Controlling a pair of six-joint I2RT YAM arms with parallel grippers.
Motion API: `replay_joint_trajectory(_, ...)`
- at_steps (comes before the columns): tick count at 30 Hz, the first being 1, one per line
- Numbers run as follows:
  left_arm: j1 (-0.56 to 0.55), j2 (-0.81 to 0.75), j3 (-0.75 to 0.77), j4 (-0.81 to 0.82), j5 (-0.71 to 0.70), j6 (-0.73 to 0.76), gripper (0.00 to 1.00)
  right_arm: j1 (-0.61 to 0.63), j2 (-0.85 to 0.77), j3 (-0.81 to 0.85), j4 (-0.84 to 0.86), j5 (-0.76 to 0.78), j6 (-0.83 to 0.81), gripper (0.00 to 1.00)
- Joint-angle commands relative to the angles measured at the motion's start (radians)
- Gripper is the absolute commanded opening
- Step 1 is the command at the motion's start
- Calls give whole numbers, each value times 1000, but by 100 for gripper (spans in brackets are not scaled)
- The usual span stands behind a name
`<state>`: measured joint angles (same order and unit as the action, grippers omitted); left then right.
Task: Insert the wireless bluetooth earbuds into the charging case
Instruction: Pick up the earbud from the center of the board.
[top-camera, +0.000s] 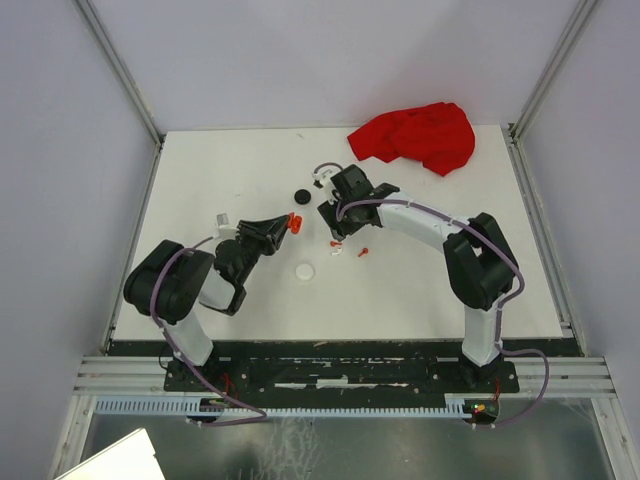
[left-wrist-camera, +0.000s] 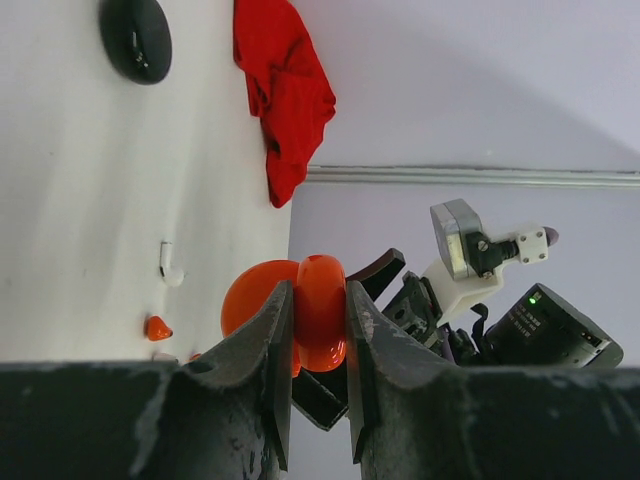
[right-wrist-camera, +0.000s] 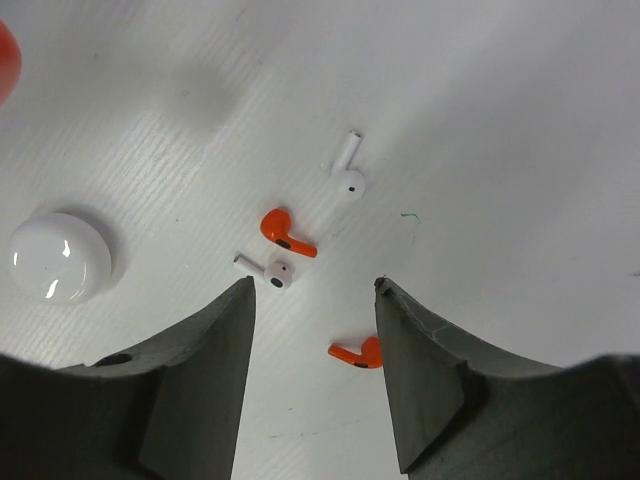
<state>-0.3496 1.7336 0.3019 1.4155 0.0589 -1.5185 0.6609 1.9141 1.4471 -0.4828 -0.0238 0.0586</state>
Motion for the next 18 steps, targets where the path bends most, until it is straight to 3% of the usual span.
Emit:
replay_joint_trajectory(1,41,-64,-40,54,-11,-41,3,26,49,78,-48,-26,-75,57)
replay_joint_trajectory(18,144,-207,-140,-30,-10,-43,3,76,188,229,-150,-2,-132,52)
